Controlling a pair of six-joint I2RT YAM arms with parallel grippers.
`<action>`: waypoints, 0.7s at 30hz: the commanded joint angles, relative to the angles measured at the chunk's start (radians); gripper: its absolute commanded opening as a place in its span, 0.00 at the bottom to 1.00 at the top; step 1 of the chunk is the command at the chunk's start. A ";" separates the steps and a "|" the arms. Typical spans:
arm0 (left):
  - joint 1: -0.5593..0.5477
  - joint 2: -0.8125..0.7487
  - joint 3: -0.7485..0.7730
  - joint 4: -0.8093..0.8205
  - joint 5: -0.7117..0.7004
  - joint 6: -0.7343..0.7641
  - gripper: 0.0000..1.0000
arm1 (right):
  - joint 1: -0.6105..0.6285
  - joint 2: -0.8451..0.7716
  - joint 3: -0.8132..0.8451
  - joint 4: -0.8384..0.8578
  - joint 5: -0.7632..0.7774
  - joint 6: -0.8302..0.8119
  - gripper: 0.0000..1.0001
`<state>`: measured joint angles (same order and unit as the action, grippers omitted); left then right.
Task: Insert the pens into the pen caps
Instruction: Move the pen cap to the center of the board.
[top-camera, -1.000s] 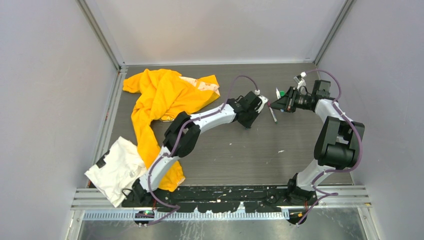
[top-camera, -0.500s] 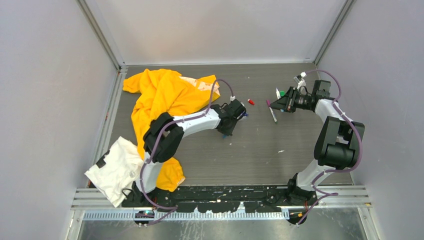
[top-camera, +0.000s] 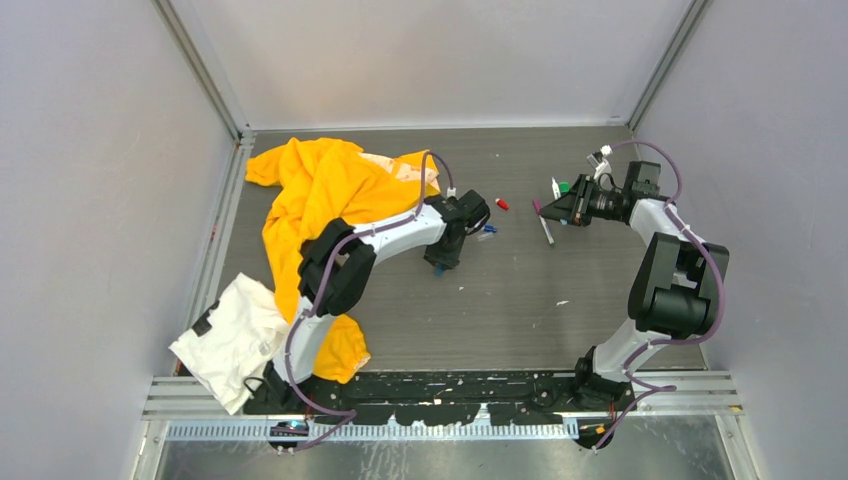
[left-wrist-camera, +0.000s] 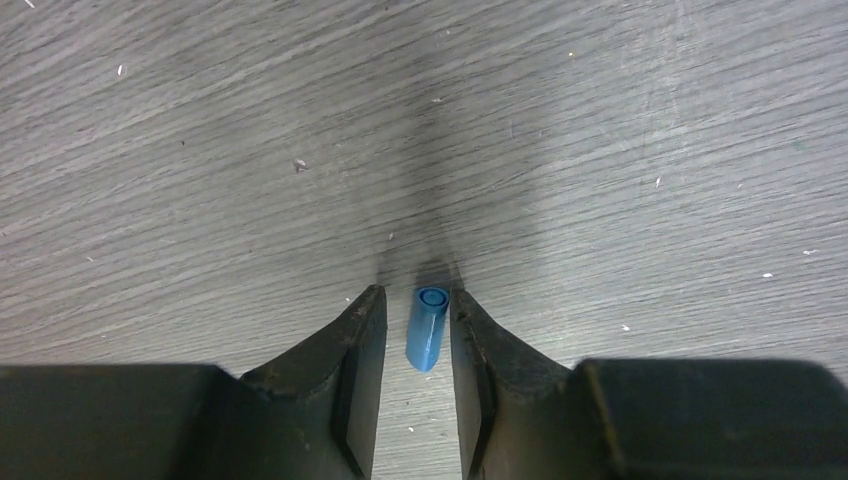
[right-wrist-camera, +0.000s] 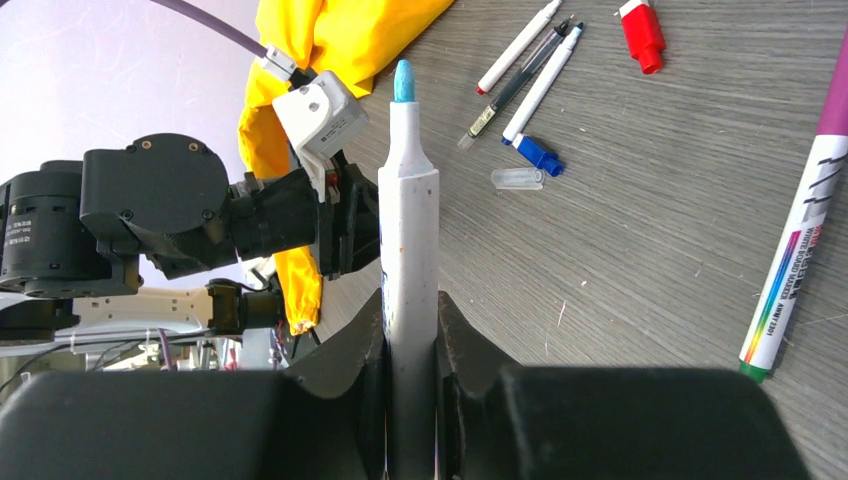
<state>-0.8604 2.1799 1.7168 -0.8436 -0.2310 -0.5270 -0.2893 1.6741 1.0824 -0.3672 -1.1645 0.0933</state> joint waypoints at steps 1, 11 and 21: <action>0.004 0.072 0.034 -0.144 0.031 0.012 0.31 | -0.002 -0.016 0.002 0.022 -0.018 0.001 0.01; 0.040 0.084 0.009 -0.188 0.157 0.025 0.22 | -0.003 -0.026 0.004 0.020 -0.023 -0.001 0.01; 0.081 0.135 -0.035 -0.158 0.252 0.028 0.21 | -0.002 -0.032 0.002 0.019 -0.029 -0.004 0.01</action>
<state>-0.7898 2.2135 1.7592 -0.9428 -0.0315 -0.5152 -0.2893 1.6741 1.0824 -0.3672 -1.1652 0.0929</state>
